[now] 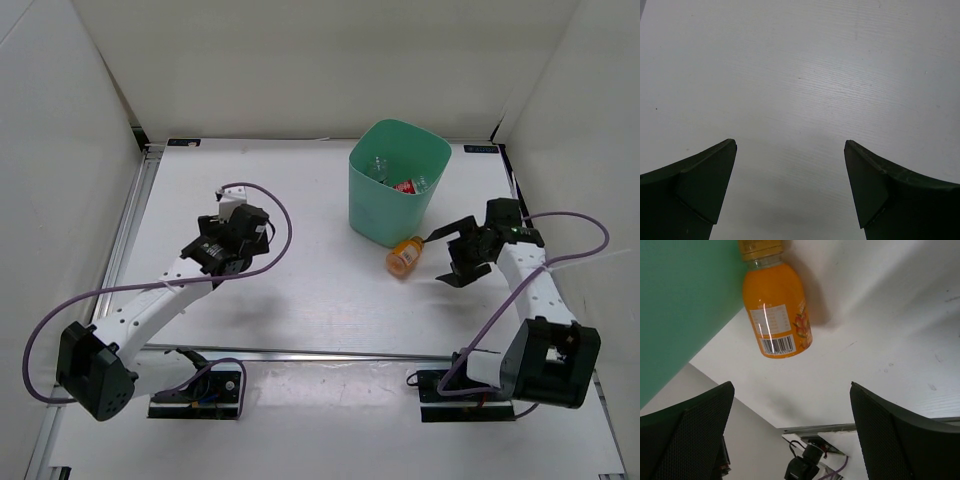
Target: Put the plastic bottles in the bin
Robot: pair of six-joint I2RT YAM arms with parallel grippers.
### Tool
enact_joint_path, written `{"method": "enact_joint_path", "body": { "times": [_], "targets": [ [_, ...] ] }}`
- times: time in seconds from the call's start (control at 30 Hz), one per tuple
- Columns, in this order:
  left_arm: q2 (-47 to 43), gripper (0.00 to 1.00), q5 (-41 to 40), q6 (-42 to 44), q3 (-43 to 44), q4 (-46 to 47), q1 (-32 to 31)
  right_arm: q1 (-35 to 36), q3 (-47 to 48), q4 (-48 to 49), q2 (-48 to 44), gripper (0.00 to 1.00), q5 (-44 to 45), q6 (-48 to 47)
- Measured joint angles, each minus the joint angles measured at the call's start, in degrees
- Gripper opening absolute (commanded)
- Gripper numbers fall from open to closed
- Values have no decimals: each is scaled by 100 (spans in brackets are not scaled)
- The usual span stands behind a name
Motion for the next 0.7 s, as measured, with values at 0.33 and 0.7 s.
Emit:
{"method": "enact_joint_path", "body": {
  "times": [0.33,0.7],
  "targets": [
    [-76,100,96,-2,-79,0,37,743,-92,603,922,100,103,-699],
    [-164,100,168,11,-136,-17,37,1036,315,911,1954,100,387,-1233]
  ]
}}
